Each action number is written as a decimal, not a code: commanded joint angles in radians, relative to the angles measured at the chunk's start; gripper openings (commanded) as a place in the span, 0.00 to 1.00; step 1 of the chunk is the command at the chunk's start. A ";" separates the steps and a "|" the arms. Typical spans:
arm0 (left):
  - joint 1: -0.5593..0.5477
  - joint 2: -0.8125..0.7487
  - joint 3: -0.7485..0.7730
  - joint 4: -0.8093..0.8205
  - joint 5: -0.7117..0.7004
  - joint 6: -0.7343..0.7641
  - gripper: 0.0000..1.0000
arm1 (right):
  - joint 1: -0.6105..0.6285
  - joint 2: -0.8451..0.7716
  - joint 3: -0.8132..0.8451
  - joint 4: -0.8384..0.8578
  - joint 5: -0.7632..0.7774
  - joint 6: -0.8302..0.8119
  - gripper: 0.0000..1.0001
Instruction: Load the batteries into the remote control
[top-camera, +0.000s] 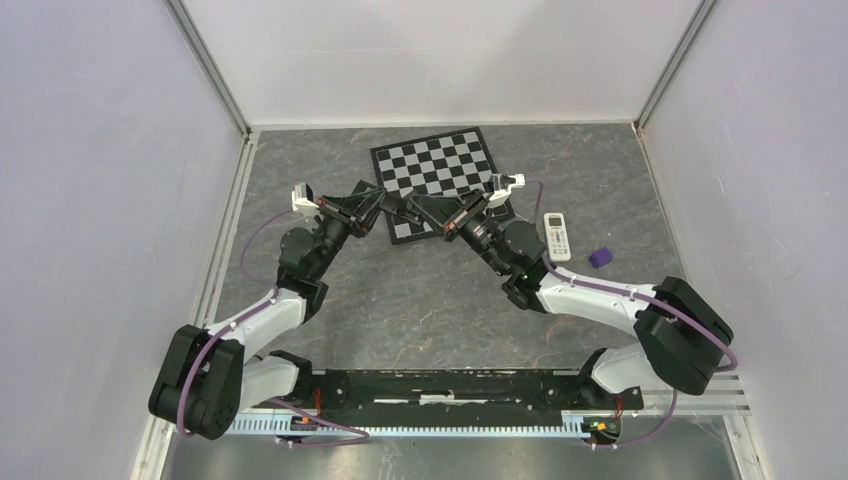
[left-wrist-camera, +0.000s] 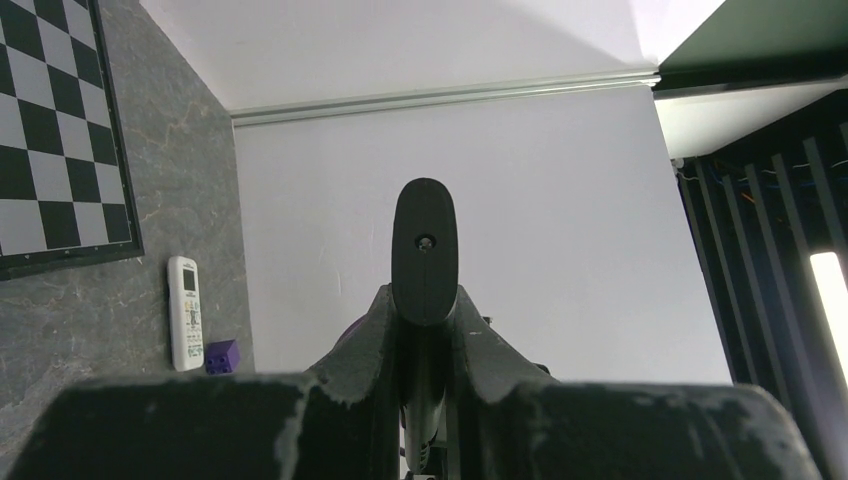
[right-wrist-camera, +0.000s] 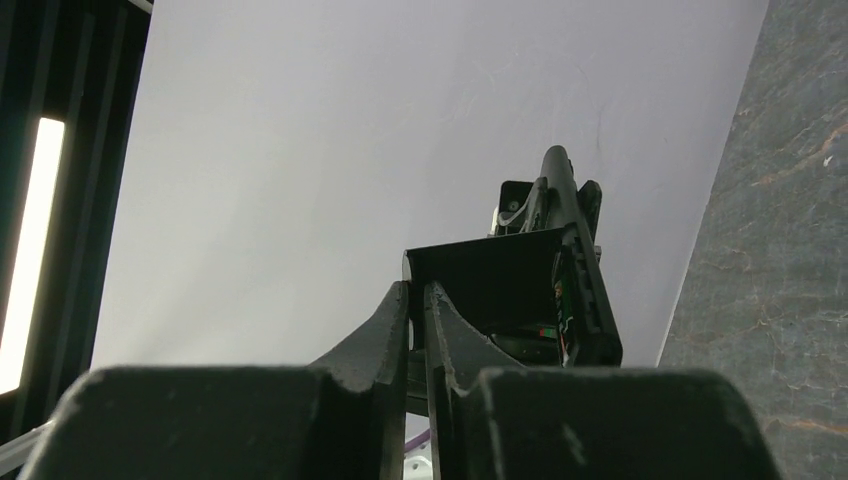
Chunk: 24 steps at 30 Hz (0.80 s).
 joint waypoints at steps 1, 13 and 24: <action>-0.005 -0.032 0.013 0.058 -0.009 -0.031 0.02 | -0.006 -0.022 -0.022 -0.013 0.018 -0.003 0.15; -0.005 -0.031 0.016 0.037 -0.017 -0.027 0.02 | -0.015 -0.082 -0.069 -0.029 0.047 -0.035 0.19; -0.005 -0.030 0.040 0.000 -0.009 -0.004 0.02 | -0.028 -0.124 -0.086 -0.077 0.058 -0.057 0.22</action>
